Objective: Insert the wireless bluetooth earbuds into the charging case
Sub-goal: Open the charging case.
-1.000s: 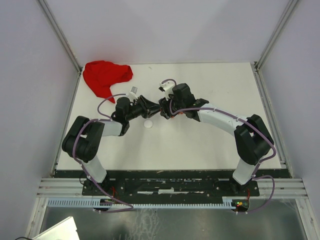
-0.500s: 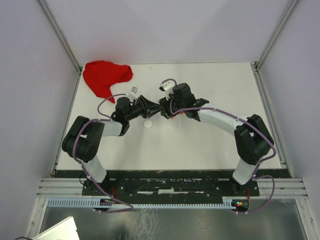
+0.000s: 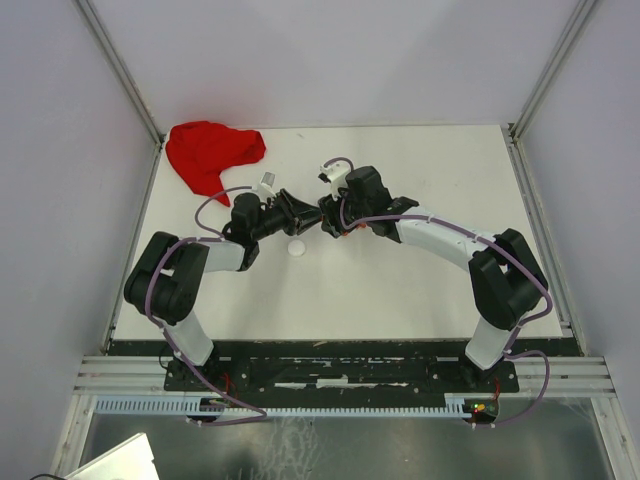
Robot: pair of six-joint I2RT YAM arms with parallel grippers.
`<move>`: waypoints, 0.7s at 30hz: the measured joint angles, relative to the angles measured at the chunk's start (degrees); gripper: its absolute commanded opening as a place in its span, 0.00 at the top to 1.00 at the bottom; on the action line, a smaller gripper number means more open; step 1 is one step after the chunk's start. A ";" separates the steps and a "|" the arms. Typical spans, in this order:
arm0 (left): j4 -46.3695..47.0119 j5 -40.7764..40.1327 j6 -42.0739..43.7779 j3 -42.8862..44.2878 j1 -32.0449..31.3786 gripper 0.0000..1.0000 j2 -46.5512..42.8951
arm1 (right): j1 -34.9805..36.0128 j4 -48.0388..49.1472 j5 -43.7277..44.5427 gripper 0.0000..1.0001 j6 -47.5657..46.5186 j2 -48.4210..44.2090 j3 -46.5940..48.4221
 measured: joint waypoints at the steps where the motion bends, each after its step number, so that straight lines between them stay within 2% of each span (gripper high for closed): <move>1: 0.00 0.00 0.00 0.02 0.00 0.64 0.02 | 0.00 0.00 0.00 0.65 0.00 -0.02 0.00; 6: -0.04 -0.02 0.00 0.07 0.00 0.70 0.02 | 0.00 0.02 0.00 0.65 -0.07 -0.09 0.00; 10: -0.02 -0.02 0.02 0.07 0.00 0.83 0.04 | 0.00 0.02 0.00 0.64 -0.15 -0.09 0.00; 11: -0.04 -0.04 0.02 0.07 0.00 0.88 0.04 | 0.00 0.04 0.00 0.61 -0.15 -0.09 0.00; 12: -0.02 -0.02 0.02 0.07 0.00 0.93 0.04 | 0.00 0.04 0.00 0.52 -0.17 -0.09 -0.02; 13: -0.02 -0.02 0.02 0.07 0.00 0.96 0.04 | 0.00 0.04 0.00 0.39 -0.17 -0.09 0.00; 15: -0.02 -0.02 0.02 0.07 0.00 0.97 0.04 | 0.00 0.07 0.00 0.23 -0.17 -0.09 -0.02; 19: -0.02 -0.02 0.02 0.07 0.00 0.97 0.04 | 0.00 0.59 0.55 0.04 0.31 -0.68 -0.68; 21: -0.02 -0.02 0.04 0.07 0.00 0.97 0.04 | 0.02 1.38 1.62 0.00 0.59 -2.49 -2.40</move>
